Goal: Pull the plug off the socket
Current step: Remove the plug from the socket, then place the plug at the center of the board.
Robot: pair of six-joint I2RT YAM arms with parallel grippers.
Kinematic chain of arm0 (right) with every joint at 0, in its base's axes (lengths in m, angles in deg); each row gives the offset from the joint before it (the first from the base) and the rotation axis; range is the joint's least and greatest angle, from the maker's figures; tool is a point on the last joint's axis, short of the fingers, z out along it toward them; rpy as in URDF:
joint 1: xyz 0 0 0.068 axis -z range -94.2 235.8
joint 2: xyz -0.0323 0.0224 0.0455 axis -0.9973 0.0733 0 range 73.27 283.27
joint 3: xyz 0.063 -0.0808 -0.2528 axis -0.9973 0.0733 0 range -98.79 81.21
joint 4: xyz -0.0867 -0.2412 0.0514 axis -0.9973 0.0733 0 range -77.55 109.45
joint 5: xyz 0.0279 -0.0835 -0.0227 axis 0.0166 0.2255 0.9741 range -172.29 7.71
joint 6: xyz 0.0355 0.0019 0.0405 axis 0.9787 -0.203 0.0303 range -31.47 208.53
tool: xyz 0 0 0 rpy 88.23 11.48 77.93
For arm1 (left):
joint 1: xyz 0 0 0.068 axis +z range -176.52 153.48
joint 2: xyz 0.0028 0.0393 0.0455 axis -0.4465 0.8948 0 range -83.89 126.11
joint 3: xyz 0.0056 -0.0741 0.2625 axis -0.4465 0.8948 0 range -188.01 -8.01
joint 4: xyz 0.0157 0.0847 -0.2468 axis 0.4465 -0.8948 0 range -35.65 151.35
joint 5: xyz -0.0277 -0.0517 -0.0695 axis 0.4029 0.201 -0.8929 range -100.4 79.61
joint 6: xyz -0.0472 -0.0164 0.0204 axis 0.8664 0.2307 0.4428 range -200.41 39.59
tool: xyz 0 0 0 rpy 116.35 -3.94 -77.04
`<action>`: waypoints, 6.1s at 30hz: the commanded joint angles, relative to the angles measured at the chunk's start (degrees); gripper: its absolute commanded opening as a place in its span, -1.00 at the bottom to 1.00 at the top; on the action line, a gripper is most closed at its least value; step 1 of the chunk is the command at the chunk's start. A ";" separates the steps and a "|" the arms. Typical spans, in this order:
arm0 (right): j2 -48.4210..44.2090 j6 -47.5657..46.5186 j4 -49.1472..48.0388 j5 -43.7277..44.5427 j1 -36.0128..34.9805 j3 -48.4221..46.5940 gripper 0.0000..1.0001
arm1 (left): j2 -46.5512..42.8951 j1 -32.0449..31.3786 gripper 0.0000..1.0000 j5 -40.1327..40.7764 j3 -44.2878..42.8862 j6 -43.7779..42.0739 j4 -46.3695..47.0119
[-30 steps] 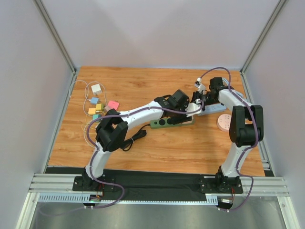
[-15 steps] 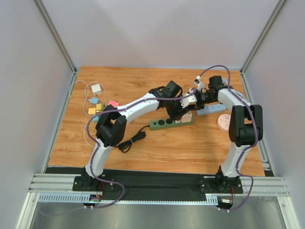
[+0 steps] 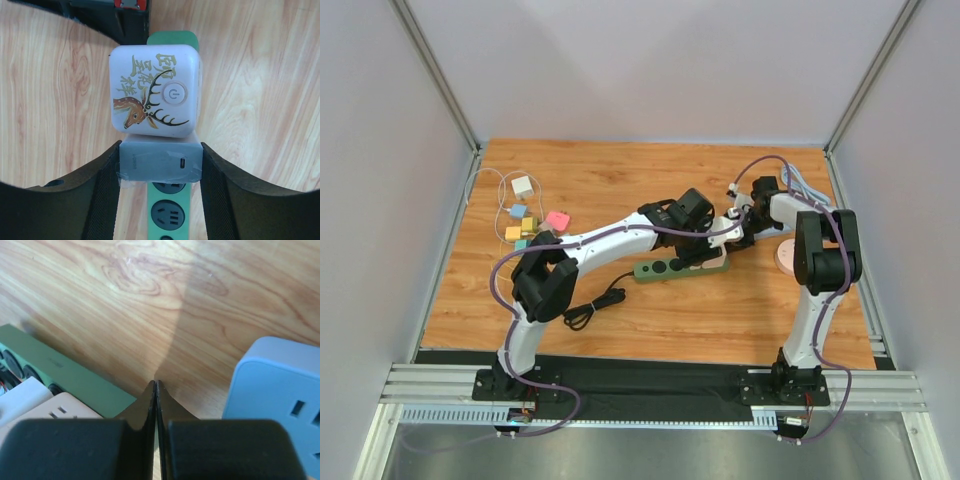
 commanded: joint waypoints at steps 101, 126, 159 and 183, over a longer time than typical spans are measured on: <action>-31.79 -51.75 -8.04 -22.88 -8.53 19.70 -1.00 | -19.38 9.22 -1.00 -29.84 8.89 -11.65 1.60; -30.73 -50.52 -9.01 -21.91 -8.53 19.52 -1.00 | -20.98 8.78 -1.00 -23.15 13.48 -14.11 4.67; -29.41 -49.64 -9.89 -20.24 -8.53 19.61 -1.00 | -15.00 13.00 -1.00 -30.36 4.77 -14.02 -2.36; -27.30 -48.58 -9.71 -18.48 -8.53 18.82 -1.00 | -35.72 21.17 -1.00 -13.94 31.46 1.96 19.95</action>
